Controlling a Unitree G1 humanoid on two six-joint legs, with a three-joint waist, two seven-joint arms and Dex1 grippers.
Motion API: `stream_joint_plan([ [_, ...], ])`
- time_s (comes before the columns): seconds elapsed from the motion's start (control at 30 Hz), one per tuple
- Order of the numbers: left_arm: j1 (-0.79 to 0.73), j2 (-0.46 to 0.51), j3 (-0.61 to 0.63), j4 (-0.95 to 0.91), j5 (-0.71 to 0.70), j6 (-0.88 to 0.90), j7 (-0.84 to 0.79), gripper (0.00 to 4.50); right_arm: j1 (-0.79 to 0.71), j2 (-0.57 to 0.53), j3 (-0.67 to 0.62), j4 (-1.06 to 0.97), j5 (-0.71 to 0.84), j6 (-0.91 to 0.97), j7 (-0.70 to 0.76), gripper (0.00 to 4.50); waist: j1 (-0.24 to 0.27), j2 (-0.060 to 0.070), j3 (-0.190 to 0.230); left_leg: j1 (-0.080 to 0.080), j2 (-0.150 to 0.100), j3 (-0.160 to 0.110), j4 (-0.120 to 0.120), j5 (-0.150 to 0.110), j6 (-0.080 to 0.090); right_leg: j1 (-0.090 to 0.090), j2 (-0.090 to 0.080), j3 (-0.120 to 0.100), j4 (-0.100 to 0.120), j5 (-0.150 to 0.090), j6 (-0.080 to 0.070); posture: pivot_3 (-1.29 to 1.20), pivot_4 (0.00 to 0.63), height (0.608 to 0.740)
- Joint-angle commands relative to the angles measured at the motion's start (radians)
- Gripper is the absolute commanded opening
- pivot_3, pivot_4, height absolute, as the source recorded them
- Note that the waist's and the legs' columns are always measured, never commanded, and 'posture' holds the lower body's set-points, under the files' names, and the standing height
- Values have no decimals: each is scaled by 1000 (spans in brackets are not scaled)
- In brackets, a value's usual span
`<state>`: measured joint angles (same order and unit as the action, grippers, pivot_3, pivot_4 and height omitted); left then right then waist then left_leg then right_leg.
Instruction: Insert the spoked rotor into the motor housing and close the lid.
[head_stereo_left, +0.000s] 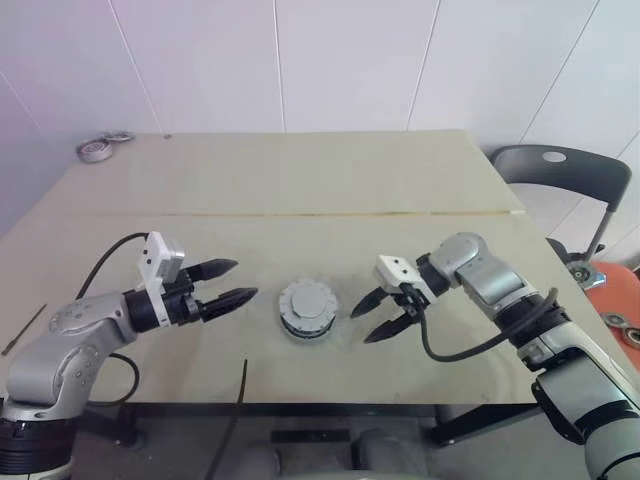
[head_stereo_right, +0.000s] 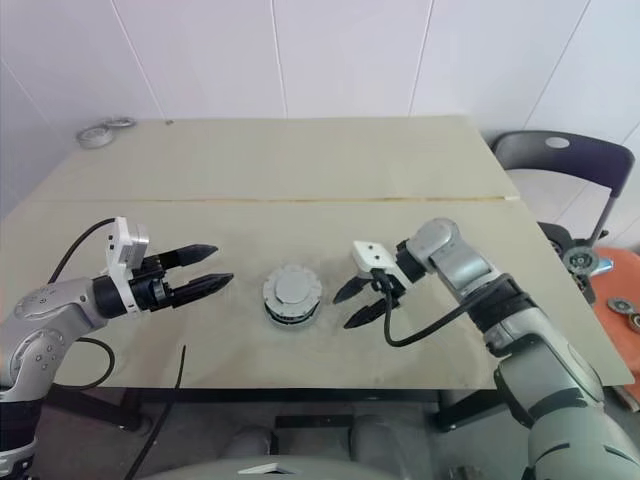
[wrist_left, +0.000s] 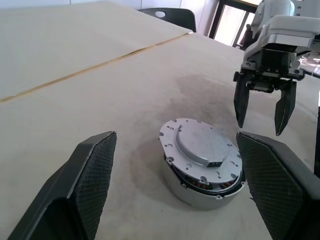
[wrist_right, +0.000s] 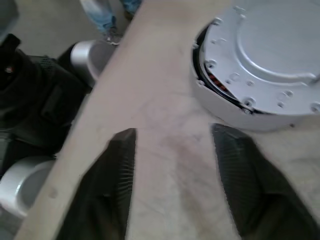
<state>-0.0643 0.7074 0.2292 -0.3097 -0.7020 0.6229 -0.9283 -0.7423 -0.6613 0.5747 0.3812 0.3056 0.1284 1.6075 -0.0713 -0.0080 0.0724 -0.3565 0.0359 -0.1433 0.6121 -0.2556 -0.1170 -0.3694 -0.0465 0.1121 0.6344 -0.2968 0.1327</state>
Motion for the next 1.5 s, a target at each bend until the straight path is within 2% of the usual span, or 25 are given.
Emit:
stream_joint_plan([
  [0.03,-14,16,25,-18,-19,0,-3,4069,24,-37,1,-101,64,58,7,1206,3,0,0,0,0,0,0,0,0,0,0,0,0,0,0,0,0,740],
  [0.13,-22,14,14,-17,-19,5,-2,4069,49,-36,-13,-156,83,130,7,154,2,0,0,0,0,0,1,0,0,1,0,0,0,0,0,0,0,740],
  [0.17,-25,14,10,-17,-20,7,-3,4069,52,-26,-26,-160,75,162,7,67,2,0,0,0,0,0,1,0,0,1,0,0,0,0,0,0,0,740],
  [0.33,-35,11,-2,-7,-18,10,-9,4069,67,1,-33,-180,55,257,2,67,1,0,0,1,0,0,1,0,0,1,0,0,0,0,0,0,0,740],
  [0.63,-23,24,3,-14,-21,26,-17,4069,98,144,-24,-150,10,363,-80,67,2,0,0,0,0,0,1,0,0,0,0,0,0,0,0,0,0,740],
  [0.97,8,38,24,-41,-36,32,-9,4069,80,259,-51,-51,-62,334,-189,67,1,0,0,0,0,0,0,0,0,0,0,0,0,0,0,0,0,740],
  [1.5,8,29,14,-35,-42,20,3,4069,83,291,-113,26,-145,239,-290,67,-1,0,0,1,0,0,1,0,-1,0,1,0,3,0,0,0,0,740],
])
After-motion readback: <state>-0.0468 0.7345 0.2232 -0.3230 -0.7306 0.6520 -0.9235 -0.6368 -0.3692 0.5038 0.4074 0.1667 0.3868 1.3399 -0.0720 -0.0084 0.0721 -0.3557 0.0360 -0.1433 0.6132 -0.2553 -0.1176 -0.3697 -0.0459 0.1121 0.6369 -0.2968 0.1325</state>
